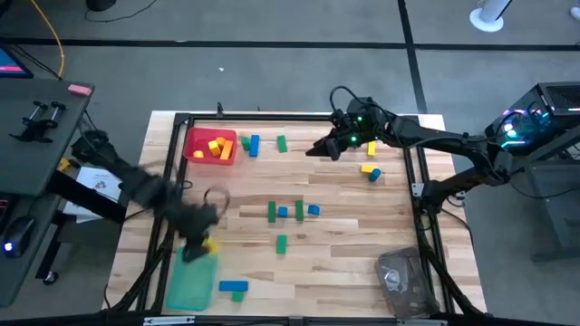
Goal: Sort blocks
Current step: Put the yellow block into the red bin
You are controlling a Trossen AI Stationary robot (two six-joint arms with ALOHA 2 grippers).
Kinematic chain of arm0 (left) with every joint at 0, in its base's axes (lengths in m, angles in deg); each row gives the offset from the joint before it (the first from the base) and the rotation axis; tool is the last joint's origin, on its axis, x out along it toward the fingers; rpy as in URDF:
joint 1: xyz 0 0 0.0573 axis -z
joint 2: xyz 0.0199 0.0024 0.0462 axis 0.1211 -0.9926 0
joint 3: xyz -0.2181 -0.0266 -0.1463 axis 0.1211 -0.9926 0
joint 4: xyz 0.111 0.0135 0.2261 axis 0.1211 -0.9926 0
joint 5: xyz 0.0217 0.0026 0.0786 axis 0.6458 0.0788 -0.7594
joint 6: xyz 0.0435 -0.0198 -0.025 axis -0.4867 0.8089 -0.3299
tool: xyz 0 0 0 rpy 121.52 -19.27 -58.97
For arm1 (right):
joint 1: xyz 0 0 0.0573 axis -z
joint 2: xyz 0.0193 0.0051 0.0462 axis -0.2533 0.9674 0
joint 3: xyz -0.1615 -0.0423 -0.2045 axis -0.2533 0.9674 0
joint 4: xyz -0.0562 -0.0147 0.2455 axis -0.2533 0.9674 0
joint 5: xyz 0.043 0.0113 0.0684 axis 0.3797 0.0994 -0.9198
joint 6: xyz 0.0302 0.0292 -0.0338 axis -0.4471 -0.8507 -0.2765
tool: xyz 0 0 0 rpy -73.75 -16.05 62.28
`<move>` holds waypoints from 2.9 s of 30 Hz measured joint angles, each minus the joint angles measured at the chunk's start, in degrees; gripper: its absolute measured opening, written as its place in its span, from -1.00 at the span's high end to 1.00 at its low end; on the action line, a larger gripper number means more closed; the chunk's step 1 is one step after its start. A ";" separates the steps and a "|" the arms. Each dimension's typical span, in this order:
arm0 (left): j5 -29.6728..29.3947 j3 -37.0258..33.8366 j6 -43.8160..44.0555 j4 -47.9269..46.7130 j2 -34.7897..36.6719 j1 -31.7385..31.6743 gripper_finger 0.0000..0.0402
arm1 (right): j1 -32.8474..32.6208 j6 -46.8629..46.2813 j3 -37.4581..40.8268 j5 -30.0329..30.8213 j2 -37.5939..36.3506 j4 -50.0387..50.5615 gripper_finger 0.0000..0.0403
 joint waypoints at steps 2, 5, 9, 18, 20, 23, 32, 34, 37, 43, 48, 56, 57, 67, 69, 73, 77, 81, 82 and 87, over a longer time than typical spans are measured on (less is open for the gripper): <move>0.01 -0.02 7.80 -0.58 -2.65 6.77 0.86 | 0.34 1.32 0.00 -0.01 0.15 0.72 0.01; -0.10 -0.07 12.41 -0.73 -6.34 12.83 0.86 | 0.75 2.69 0.02 0.00 0.17 1.59 0.01; -7.10 -0.11 13.07 -3.82 -8.03 12.52 0.86 | 1.10 2.75 0.02 -0.02 0.17 1.57 0.01; -35.19 -0.04 -9.90 -21.38 3.74 -21.99 0.86 | 1.04 0.66 0.02 -0.12 0.17 1.63 0.01; -34.05 -0.04 -20.78 -19.83 5.30 -34.86 0.86 | 0.76 -0.33 0.02 -0.12 0.17 1.63 0.01; -28.42 -0.28 -35.03 -16.71 4.73 -53.19 0.86 | 0.20 -1.59 0.02 -0.14 0.17 1.65 0.01; -21.88 -8.88 -49.50 -10.35 -5.53 -80.04 0.87 | -3.14 -3.91 0.02 0.52 0.17 1.67 0.01; -25.15 -9.52 -49.47 -10.08 -7.64 -80.91 0.87 | -3.86 -3.93 0.02 1.39 0.16 1.66 0.01; -28.77 -9.53 -48.27 -8.98 -9.89 -81.20 0.87 | -4.52 -4.55 0.02 2.00 0.17 1.67 0.01; -28.93 -9.53 -48.19 -7.38 -10.88 -81.18 0.48 | -4.63 -5.45 0.02 1.36 0.15 1.66 0.01; -25.84 -8.09 -49.69 -10.22 -10.86 -81.18 0.17 | -4.10 -5.37 0.02 0.88 -0.74 1.74 0.01; -12.51 -0.65 -48.40 -0.80 -4.91 -79.50 0.03 | 0.91 -5.24 0.00 12.95 -6.71 12.78 0.01; -10.76 -0.64 -47.57 3.68 -3.36 -78.81 0.02 | 1.76 -5.24 0.00 16.11 -6.99 15.76 0.01; -3.07 -3.43 -38.82 39.67 -2.29 -70.10 0.02 | 11.20 -10.62 0.00 37.22 3.43 38.53 0.01; -3.01 -3.45 -36.99 41.37 -4.21 -68.13 0.02 | 13.14 -10.68 0.00 37.88 7.15 38.63 0.01; -0.32 -3.52 -35.99 41.81 -6.99 -63.99 0.02 | 16.02 -12.93 0.00 41.85 13.49 42.91 0.07; 0.06 -3.54 -35.93 41.80 -7.49 -60.02 0.02 | 17.95 -11.89 0.03 44.78 17.51 48.85 0.17; 0.05 -3.54 -35.95 42.24 -7.01 -58.29 0.02 | 19.50 -12.01 0.09 43.02 17.92 45.29 0.27; -0.05 -3.54 -35.95 42.43 -6.91 -58.11 0.02 | 19.86 -12.17 0.07 42.16 17.92 43.47 0.29; -0.14 -3.54 -35.95 42.19 -6.29 -58.25 0.02 | 21.69 -13.06 0.04 40.53 18.96 41.80 0.33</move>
